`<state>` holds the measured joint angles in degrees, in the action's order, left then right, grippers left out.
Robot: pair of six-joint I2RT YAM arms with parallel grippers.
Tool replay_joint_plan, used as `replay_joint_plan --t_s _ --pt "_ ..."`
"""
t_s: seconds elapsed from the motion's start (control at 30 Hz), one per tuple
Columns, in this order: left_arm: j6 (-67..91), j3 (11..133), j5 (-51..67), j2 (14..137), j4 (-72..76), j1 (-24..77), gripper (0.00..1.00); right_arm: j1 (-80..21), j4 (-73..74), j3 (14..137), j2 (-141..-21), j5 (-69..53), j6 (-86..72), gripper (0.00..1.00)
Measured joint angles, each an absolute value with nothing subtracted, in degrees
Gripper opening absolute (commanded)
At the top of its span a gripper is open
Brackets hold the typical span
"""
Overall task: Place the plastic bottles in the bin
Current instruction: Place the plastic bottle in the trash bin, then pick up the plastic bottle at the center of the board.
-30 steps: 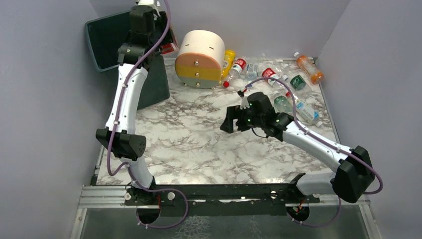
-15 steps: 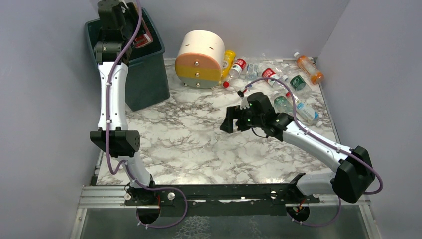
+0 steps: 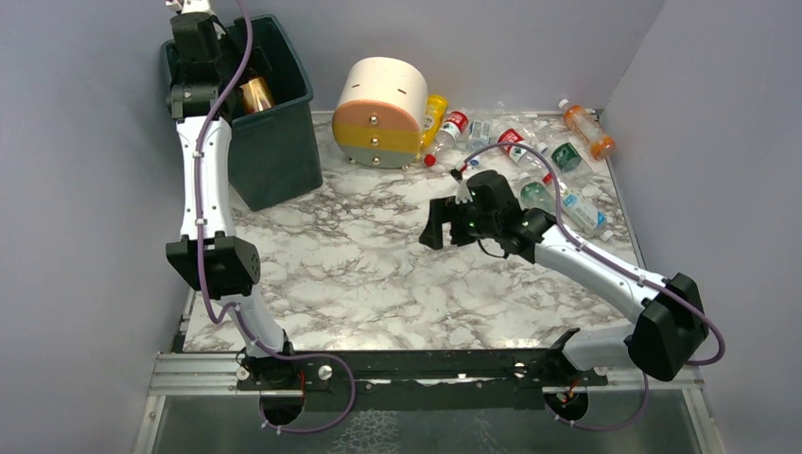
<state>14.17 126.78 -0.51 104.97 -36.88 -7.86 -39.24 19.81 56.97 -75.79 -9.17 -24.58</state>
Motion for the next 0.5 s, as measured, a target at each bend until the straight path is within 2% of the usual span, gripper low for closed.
replay_joint_plan --t_s 0.33,0.5 --pt "15.7 120.5 5.5 102.0 -35.9 -7.8 0.99 -37.7 24.7 60.2 -78.3 -3.3 -23.9 0.93" --pt "17.8 111.4 13.8 95.9 -34.3 -7.3 0.99 -29.9 28.6 60.4 -79.2 -1.7 -23.9 0.93"
